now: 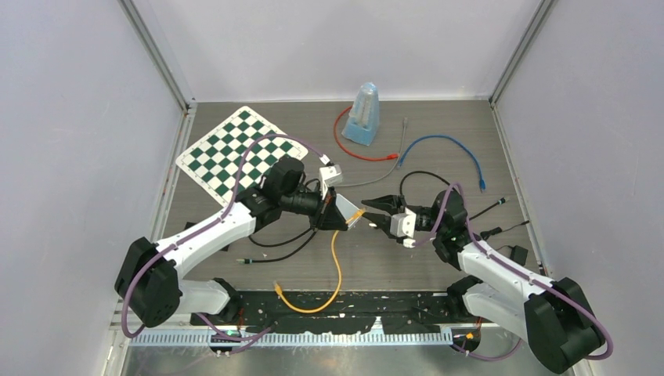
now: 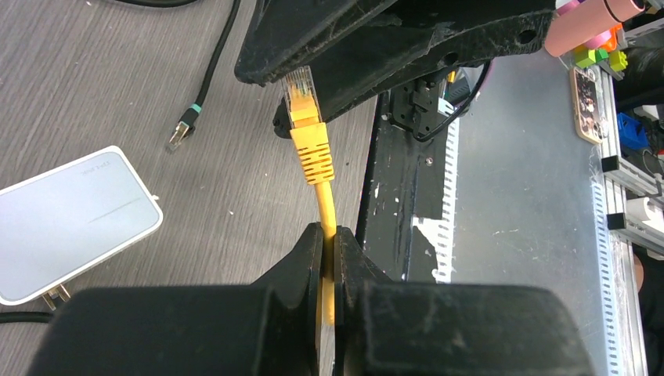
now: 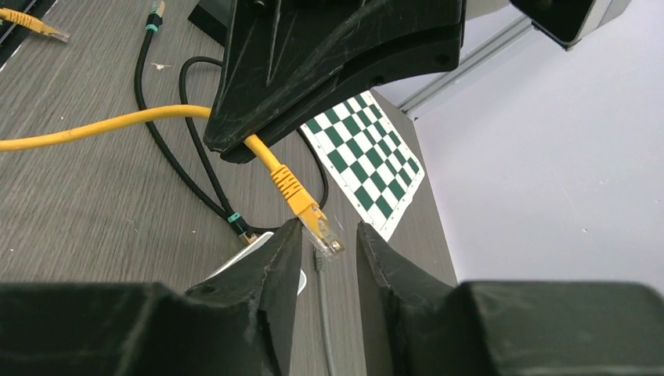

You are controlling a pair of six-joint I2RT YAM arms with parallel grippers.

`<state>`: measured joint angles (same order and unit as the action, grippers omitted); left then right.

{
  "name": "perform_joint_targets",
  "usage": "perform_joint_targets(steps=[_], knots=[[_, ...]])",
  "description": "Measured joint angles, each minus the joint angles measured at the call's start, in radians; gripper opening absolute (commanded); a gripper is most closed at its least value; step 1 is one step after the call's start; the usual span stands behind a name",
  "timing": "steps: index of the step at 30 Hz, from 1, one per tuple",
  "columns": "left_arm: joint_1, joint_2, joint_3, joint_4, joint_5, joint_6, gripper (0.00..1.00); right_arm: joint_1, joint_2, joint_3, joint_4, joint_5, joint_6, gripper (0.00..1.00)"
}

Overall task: Insert the plug into the switch port
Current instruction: Pick up the connector from the center of the board.

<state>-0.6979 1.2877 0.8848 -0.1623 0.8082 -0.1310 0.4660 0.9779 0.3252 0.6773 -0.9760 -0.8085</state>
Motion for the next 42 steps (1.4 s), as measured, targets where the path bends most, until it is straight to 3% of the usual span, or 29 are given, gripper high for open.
perform_joint_targets(steps=[5, 6, 11, 15, 18, 31, 37, 42], knots=[[0.001, 0.006, 0.005, -0.006, 0.005, 0.001, 0.0, 0.007, 0.007, -0.01, 0.03, 0.007, 0.01, 0.07], [0.005, 0.006, 0.005, -0.009, 0.005, 0.001, 0.0, 0.007, 0.007, -0.011, 0.029, 0.007, 0.014, 0.06], [0.018, 0.006, 0.018, -0.026, 0.0, 0.001, 0.02, 0.004, 0.01, -0.017, 0.029, 0.004, 0.052, 0.05], [0.021, 0.016, 0.05, -0.064, -0.005, 0.006, 0.33, 0.002, 0.005, -0.017, 0.048, 0.01, 0.147, 0.05], [0.019, 0.033, 0.075, -0.069, -0.035, 0.018, 0.42, 0.01, -0.004, -0.016, 0.071, 0.015, 0.241, 0.05], [0.084, -0.02, 0.166, -0.066, -0.299, 0.209, 0.54, 0.025, -0.166, -0.047, 0.093, 0.331, 0.558, 0.05], [0.092, -0.136, 0.152, -0.004, -0.433, 0.349, 0.54, 0.026, -0.085, 0.144, -0.169, 0.465, 0.791, 0.05], [0.08, -0.225, 0.064, 0.093, -0.429, 0.489, 0.54, 0.026, 0.054, 0.28, -0.313, 0.449, 0.983, 0.05]])
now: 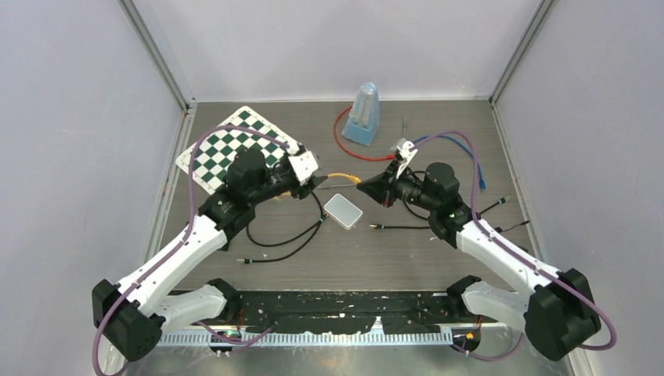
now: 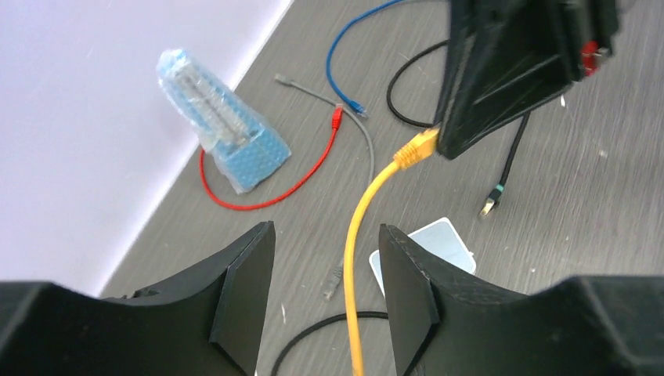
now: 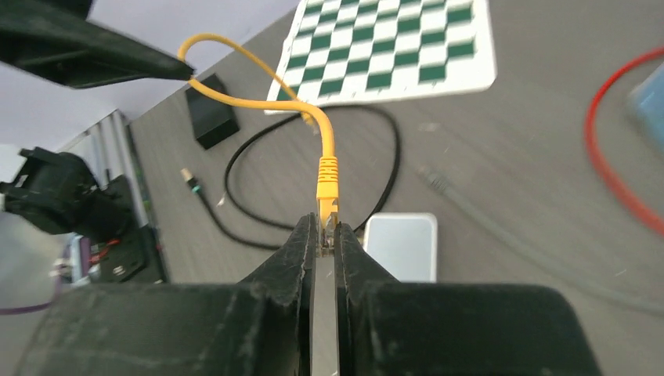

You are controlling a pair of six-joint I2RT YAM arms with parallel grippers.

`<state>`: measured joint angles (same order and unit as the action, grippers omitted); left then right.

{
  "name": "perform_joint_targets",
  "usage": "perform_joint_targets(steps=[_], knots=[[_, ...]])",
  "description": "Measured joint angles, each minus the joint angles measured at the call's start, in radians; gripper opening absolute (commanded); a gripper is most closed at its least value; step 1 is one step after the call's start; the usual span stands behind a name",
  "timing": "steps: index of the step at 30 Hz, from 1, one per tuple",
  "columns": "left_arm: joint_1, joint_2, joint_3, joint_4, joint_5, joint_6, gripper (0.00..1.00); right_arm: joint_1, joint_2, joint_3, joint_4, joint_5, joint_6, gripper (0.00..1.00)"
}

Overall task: Insert the plug into the switch port
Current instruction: Pick up the connector from the center of the board.

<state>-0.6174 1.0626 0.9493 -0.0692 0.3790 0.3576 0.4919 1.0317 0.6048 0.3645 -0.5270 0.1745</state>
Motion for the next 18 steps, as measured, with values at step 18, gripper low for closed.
perform_joint_targets(steps=[18], knots=[[-0.144, 0.071, -0.128, 0.071, 0.041, 0.415, 0.47, 0.0, 0.185, 0.128, -0.183, -0.232, 0.406, 0.05]])
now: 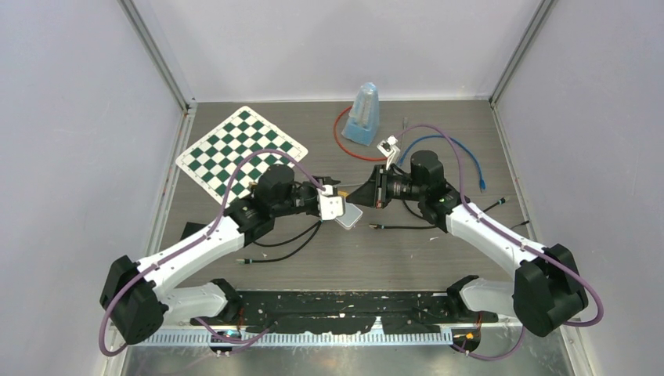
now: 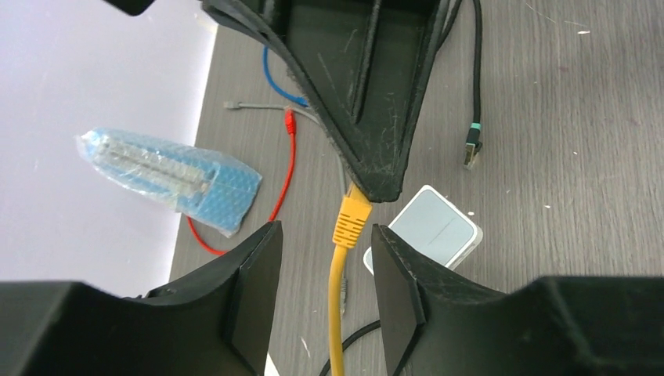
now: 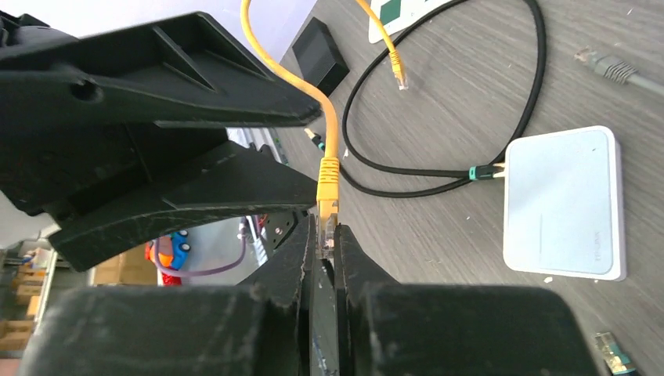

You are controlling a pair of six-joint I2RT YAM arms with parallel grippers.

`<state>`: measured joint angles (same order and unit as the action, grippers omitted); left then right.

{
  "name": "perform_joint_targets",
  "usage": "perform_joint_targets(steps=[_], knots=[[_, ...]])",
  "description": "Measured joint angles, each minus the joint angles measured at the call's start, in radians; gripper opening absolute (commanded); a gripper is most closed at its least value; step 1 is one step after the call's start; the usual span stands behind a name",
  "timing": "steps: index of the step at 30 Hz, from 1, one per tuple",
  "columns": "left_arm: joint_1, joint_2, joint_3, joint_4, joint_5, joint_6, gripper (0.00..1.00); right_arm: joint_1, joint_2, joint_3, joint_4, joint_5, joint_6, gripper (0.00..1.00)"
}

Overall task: Insert the plug into the switch port
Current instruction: Pick up the connector from the center of the board.

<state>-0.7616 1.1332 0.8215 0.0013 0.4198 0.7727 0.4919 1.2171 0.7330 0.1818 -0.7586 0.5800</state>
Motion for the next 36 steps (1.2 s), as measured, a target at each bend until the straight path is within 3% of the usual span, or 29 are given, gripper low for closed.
perform_joint_targets(steps=[6, 9, 11, 14, 16, 23, 36], knots=[[-0.016, 0.05, 0.0, -0.001, 0.0, 0.024, 0.38, 0.0, 0.001, 0.0, -0.01, -0.037, 0.036, 0.05], [-0.018, 0.064, 0.0, -0.004, 0.0, 0.029, 0.16, 0.0, 0.001, 0.0, -0.01, -0.048, 0.051, 0.05], [-0.019, 0.066, 0.0, -0.007, 0.0, 0.031, 0.0, 0.0, 0.001, 0.0, -0.01, -0.05, 0.056, 0.11], [-0.02, 0.066, 0.0, -0.016, -0.002, 0.034, 0.0, -0.004, 0.001, 0.0, -0.008, -0.053, 0.062, 0.49], [-0.02, 0.066, 0.0, -0.014, -0.009, 0.014, 0.0, -0.007, 0.003, 0.005, -0.014, -0.065, 0.073, 0.56], [-0.02, 0.069, 0.012, -0.071, -0.043, -0.079, 0.0, -0.069, -0.018, 0.015, 0.005, -0.074, 0.143, 0.62], [-0.02, 0.084, 0.038, -0.114, -0.107, -0.222, 0.0, -0.084, -0.072, 0.017, -0.018, -0.033, 0.13, 0.54]])
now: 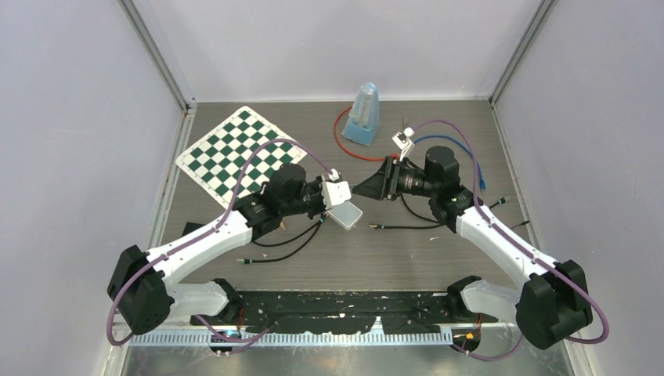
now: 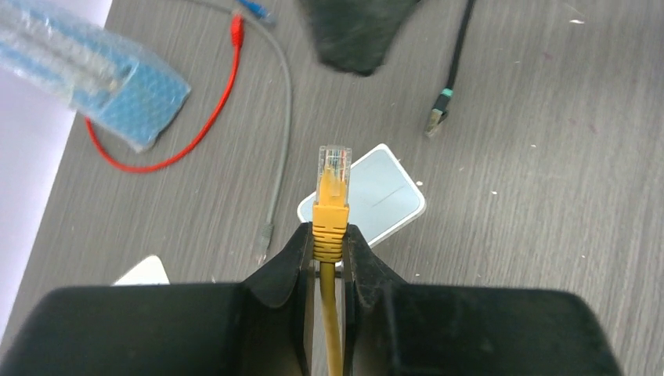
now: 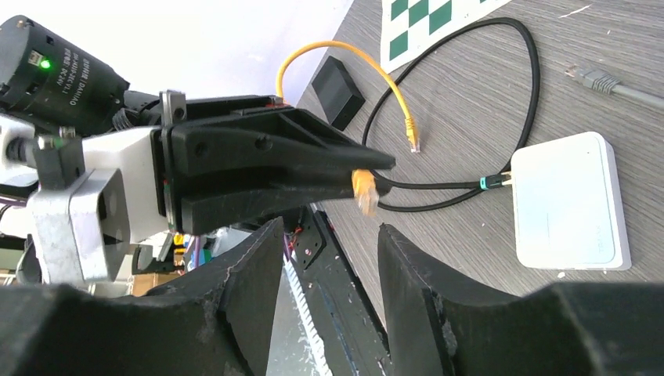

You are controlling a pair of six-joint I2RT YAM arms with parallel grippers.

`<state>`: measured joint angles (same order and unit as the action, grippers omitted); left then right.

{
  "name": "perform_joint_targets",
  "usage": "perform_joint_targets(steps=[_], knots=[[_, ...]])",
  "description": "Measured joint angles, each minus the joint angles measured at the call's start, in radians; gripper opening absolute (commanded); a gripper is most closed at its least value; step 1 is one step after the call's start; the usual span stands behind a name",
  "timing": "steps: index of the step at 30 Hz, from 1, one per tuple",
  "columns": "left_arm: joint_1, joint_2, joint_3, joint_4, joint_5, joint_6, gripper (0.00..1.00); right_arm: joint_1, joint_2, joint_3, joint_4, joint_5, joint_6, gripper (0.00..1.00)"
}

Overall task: Insert the plug into the switch port
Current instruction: Pick up the connector from the center of the board, then insert the connector into the switch port.

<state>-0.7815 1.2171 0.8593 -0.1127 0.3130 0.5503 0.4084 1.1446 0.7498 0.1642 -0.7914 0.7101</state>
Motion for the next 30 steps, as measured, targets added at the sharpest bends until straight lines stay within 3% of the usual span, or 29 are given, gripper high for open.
perform_joint_targets(steps=[7, 15, 22, 30], knots=[[0.011, 0.037, 0.049, -0.099, -0.177, -0.243, 0.0, -0.012, -0.079, 0.0, -0.085, 0.116, -0.061, 0.48], [0.017, 0.098, 0.026, -0.178, -0.26, -0.453, 0.0, -0.024, -0.083, 0.0, -0.092, 0.22, -0.159, 0.57], [0.017, 0.139, -0.026, -0.176, -0.264, -0.608, 0.0, -0.031, 0.111, 0.006, -0.086, 0.239, -0.257, 0.58], [0.017, 0.217, -0.095, -0.132, -0.24, -0.722, 0.0, -0.04, 0.449, 0.183, -0.132, 0.208, -0.368, 0.56]])
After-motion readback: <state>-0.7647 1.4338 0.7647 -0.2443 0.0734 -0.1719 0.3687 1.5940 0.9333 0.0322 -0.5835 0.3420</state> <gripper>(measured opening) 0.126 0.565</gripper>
